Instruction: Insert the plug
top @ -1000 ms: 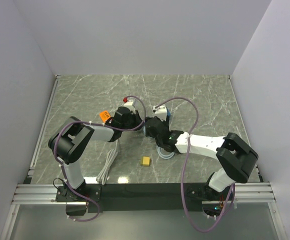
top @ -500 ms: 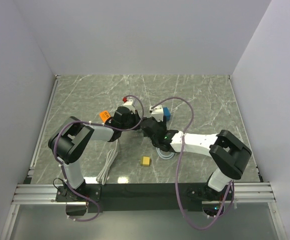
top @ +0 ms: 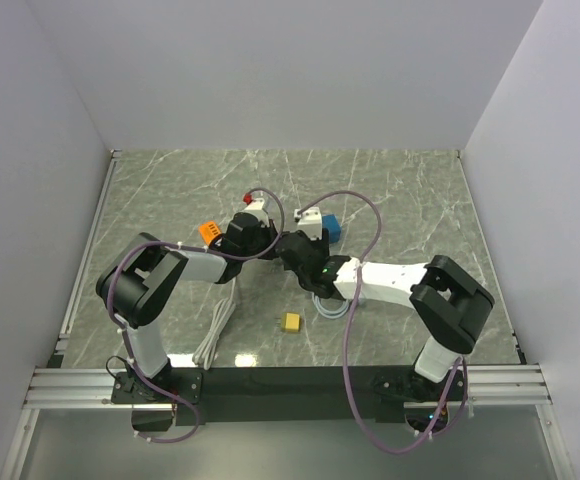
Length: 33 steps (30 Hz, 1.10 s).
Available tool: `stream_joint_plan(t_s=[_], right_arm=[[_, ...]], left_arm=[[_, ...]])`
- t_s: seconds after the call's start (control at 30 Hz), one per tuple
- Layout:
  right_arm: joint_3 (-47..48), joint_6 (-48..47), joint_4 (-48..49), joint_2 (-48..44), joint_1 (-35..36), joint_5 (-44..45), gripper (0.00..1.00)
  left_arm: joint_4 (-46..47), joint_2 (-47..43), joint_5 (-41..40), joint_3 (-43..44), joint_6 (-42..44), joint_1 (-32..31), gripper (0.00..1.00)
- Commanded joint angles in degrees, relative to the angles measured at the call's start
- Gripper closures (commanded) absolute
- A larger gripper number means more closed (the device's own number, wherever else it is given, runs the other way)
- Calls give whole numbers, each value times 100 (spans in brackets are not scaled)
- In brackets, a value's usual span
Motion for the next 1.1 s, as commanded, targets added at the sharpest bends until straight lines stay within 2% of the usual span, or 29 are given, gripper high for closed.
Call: stream_joint_plan(t_s=[0.0, 0.37, 0.77, 1.07], right_arm=[[-5, 145, -309, 357, -1, -572, 100], [-576, 576, -194, 594, -115, -949, 100], [-1016, 831, -124, 655, -107, -897, 100], [-840, 972, -265, 1113, 104, -774, 100]], left_arm=[[-101, -73, 124, -84, 87, -70, 93], [-119, -56, 115, -75, 87, -70, 94], [-189, -91, 36, -76, 114, -70, 94], [-224, -109, -8, -76, 131, -61, 94]])
